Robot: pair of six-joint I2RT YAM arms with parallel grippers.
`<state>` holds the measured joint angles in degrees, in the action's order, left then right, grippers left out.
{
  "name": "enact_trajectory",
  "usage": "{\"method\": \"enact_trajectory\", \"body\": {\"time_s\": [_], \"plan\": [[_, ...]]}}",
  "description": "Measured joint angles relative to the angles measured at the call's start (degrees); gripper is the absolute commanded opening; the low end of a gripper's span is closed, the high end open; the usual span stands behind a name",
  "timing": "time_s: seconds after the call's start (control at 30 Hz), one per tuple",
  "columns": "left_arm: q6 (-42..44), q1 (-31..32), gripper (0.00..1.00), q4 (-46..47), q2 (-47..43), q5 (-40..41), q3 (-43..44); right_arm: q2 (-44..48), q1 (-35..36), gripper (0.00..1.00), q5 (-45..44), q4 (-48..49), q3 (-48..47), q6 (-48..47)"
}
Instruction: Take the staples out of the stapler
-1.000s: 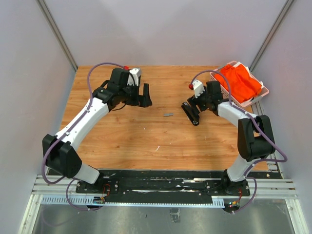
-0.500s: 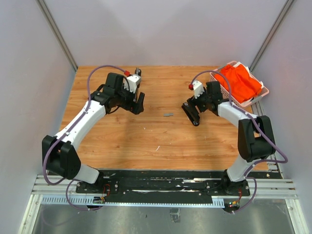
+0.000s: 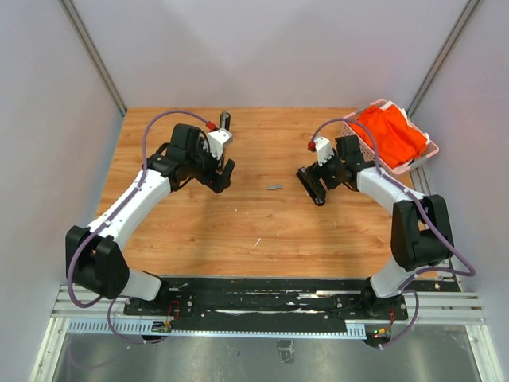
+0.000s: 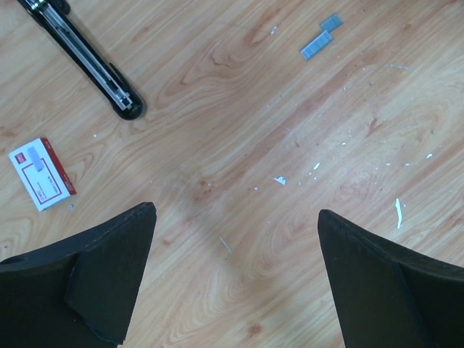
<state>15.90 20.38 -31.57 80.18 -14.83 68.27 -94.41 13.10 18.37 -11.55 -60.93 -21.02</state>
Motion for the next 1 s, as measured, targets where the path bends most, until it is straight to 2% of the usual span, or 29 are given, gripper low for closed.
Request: {"method": "enact_trajectory", "body": {"time_s": [0.23,0.5,1.0], "plan": [[0.7,0.0,0.98,0.0,0.0,-0.3,-1.2,5.3,1.2,0.67,-1.0,-0.9,2.8,0.0],[0.8,0.0,0.98,0.3,0.0,-0.4,-1.9,5.5,3.7,0.66,-0.9,-1.2,2.9,-0.6],[1.1,0.6,0.98,0.2,0.0,-1.8,-2.1,5.2,3.7,0.65,-2.0,-1.4,3.9,-0.9]]}}
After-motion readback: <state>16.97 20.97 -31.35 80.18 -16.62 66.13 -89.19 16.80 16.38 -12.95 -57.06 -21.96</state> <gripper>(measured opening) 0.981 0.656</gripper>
